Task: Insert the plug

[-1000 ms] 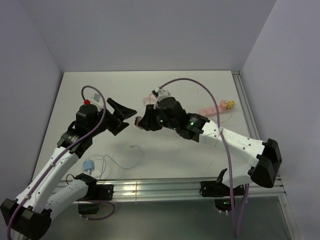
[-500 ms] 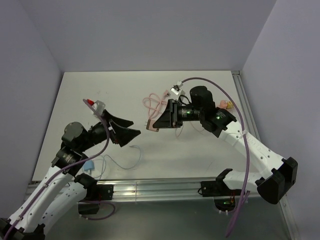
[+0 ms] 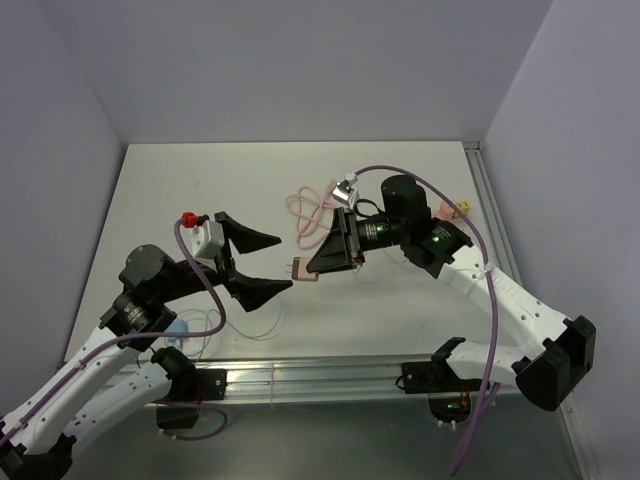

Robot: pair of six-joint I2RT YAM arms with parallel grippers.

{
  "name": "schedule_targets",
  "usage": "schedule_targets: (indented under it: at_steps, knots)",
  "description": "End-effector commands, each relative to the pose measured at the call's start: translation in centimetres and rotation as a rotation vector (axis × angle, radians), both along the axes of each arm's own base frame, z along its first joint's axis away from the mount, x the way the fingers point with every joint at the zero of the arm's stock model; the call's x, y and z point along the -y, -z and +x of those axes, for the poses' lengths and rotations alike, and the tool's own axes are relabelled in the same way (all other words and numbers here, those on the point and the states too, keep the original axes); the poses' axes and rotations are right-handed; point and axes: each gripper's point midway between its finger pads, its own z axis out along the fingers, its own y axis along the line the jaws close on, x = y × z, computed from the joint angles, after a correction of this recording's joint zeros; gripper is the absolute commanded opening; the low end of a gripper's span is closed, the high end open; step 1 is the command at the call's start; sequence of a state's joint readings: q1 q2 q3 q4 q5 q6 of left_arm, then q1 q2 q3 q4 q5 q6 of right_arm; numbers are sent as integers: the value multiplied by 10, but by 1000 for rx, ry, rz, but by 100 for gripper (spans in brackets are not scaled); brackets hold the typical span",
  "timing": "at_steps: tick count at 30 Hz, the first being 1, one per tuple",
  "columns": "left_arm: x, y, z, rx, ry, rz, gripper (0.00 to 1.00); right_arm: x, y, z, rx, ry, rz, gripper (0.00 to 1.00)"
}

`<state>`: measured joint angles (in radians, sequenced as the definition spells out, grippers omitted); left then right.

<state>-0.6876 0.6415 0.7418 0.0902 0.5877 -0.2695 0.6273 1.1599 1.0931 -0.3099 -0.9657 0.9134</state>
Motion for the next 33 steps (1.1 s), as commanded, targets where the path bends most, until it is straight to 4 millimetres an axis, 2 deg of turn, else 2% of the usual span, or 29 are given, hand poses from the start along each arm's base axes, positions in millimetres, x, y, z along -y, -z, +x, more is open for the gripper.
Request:
schedule_targets:
  at_steps: [1,9,15,18,27,33]
  knots:
    - [4,-21,-9,156,55,12,100,5,-27,-18,9,-80,102,0]
    - [15,-17,-26,222,200,58,97,7,-42,-28,-7,-123,158,0]
    - [20,-16,-35,223,263,47,90,8,-42,-30,-16,-130,168,0]
    - [23,-15,-33,220,270,49,88,8,-45,-32,-16,-137,183,0]
    - [29,-21,-31,225,263,20,90,8,-43,-32,-43,-134,184,0]
    - [30,-19,-32,222,266,22,84,7,-48,-32,-46,-140,219,0]
